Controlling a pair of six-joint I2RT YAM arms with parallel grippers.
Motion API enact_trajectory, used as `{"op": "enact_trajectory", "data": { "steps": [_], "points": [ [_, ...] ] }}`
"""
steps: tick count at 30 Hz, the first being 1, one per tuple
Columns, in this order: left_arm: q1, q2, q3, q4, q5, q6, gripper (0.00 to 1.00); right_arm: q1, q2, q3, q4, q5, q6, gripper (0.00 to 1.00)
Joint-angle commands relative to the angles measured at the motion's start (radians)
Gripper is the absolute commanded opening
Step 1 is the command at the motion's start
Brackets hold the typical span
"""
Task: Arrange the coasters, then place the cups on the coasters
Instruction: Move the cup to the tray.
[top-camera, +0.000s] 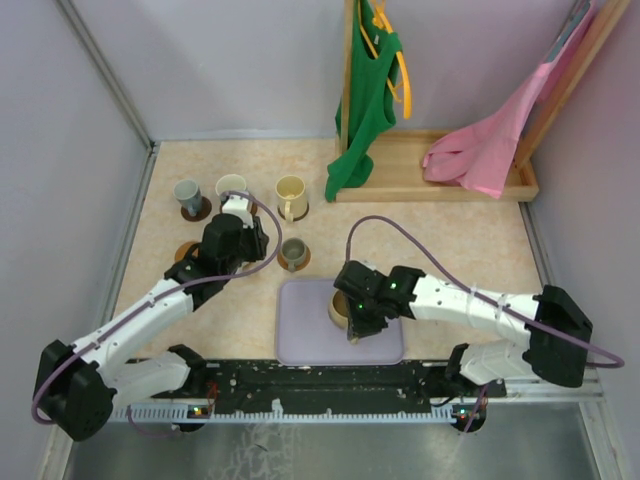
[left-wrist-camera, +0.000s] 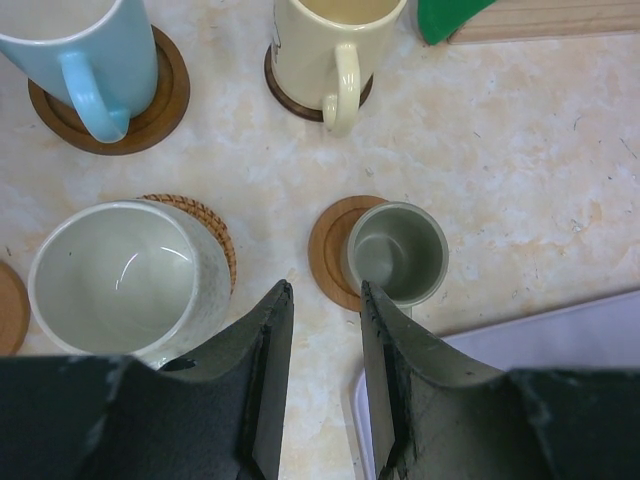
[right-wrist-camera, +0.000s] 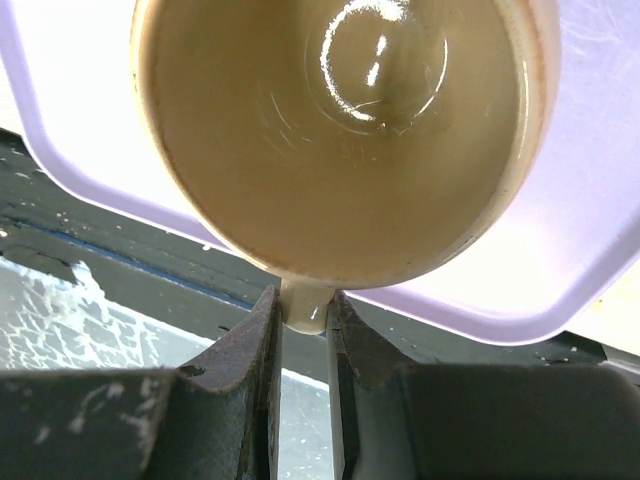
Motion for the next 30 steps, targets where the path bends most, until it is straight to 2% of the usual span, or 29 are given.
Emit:
{"op": "enact_trajectory", "data": {
  "steps": [1, 16, 21, 30],
  "points": [
    [-0.008, -0.022, -0.014, -0.008, -0.006, -0.006, 0.40, -0.009, 0.036, 0.117, 0.059, 0.010, -0.027, 0.00],
    [-0.008, -0.054, -0.022, -0.027, -0.004, -0.011, 0.40, -0.015, 0.162, 0.174, 0.100, -0.017, -0.052, 0.01],
    [-0.009, -0.052, -0.022, -0.025, -0.001, -0.012, 0.40, -0.015, 0.143, 0.183, 0.094, -0.011, -0.057, 0.22],
    [-0.008, -0.046, -0.024, -0.017, -0.001, -0.019, 0.40, -0.015, 0.130, 0.175, 0.088, -0.017, -0.058, 0.35]
  ]
}}
